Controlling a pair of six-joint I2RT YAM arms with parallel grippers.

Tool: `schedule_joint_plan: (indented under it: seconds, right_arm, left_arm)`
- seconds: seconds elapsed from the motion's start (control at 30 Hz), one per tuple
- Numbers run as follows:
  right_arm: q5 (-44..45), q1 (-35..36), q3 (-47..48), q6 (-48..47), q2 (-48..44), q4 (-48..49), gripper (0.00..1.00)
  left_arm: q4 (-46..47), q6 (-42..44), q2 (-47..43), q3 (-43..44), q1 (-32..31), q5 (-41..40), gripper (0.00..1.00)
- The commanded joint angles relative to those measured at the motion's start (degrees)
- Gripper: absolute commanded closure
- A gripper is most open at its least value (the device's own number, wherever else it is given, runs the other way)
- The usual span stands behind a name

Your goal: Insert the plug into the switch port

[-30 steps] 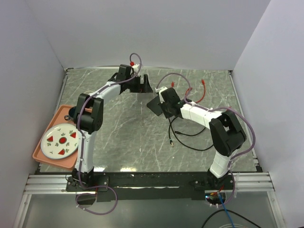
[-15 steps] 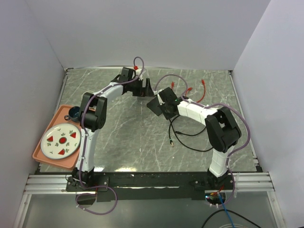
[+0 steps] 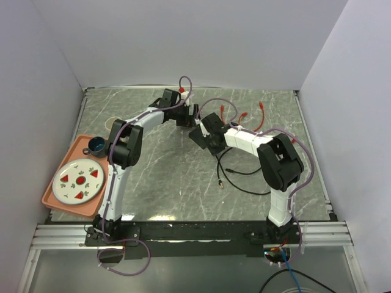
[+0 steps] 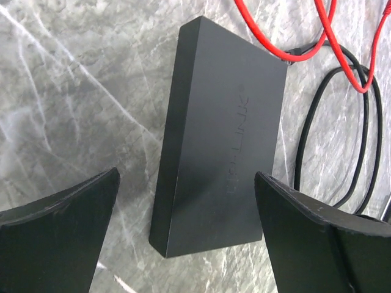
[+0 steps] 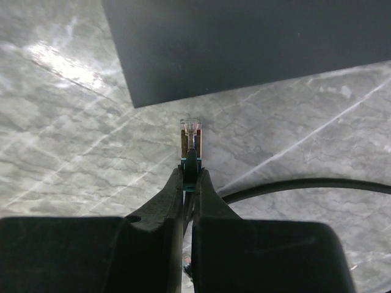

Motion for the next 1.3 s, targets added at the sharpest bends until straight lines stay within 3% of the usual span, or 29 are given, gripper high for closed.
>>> schedule_joint_plan:
  seconds: [0.0,1.27]
  right_arm:
    - [-0.85,0.10,4.77,-0.61,0.94,0.44,1.00]
    - [-0.06,0.01,5.84,2.91,0.95,2.72,1.00]
  left_arm:
    - [1.91,0.80,0.55,2.34,-0.22,1.43,0.01]
    - [1.30,2.64,2.31,2.25,-1.80,2.84,0.01]
